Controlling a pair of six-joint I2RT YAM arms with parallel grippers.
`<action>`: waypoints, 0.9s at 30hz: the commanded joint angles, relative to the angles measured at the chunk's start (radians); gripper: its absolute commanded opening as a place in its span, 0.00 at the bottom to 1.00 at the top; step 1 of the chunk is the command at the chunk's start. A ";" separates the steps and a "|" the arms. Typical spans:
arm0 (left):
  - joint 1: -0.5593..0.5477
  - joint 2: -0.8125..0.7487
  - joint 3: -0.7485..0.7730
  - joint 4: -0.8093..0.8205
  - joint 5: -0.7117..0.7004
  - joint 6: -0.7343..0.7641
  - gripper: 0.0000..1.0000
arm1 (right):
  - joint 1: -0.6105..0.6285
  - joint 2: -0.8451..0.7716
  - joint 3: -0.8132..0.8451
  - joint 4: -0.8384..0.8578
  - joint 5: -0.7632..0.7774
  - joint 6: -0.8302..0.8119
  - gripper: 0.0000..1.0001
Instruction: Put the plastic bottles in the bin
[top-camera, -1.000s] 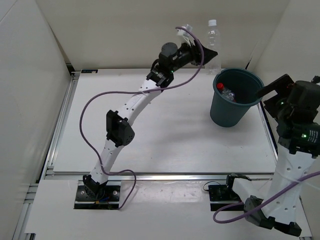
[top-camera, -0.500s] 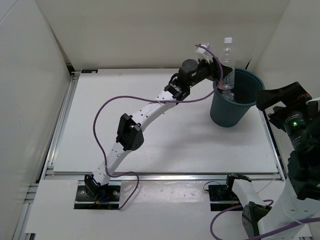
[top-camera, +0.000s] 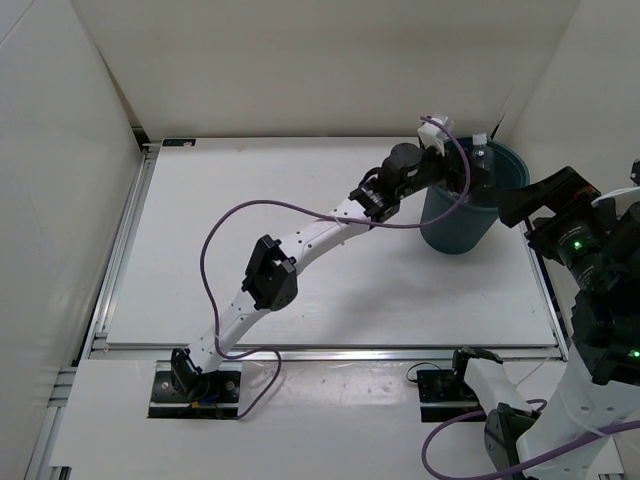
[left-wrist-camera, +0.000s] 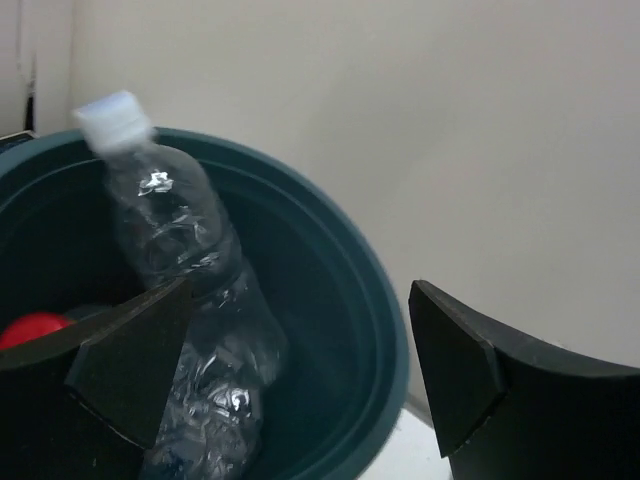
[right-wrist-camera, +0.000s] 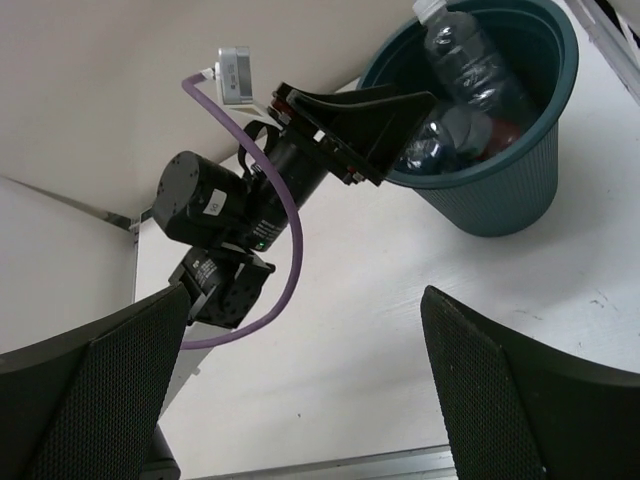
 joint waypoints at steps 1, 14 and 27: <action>0.030 -0.093 -0.023 -0.033 -0.007 0.050 1.00 | -0.006 0.001 -0.026 0.017 -0.014 0.002 1.00; 0.169 -0.785 -0.725 -0.244 -0.124 0.298 1.00 | -0.006 0.075 -0.134 0.098 -0.177 0.016 1.00; 0.266 -1.580 -1.476 -0.540 -0.858 0.202 1.00 | 0.022 0.041 -0.492 0.238 -0.118 0.085 1.00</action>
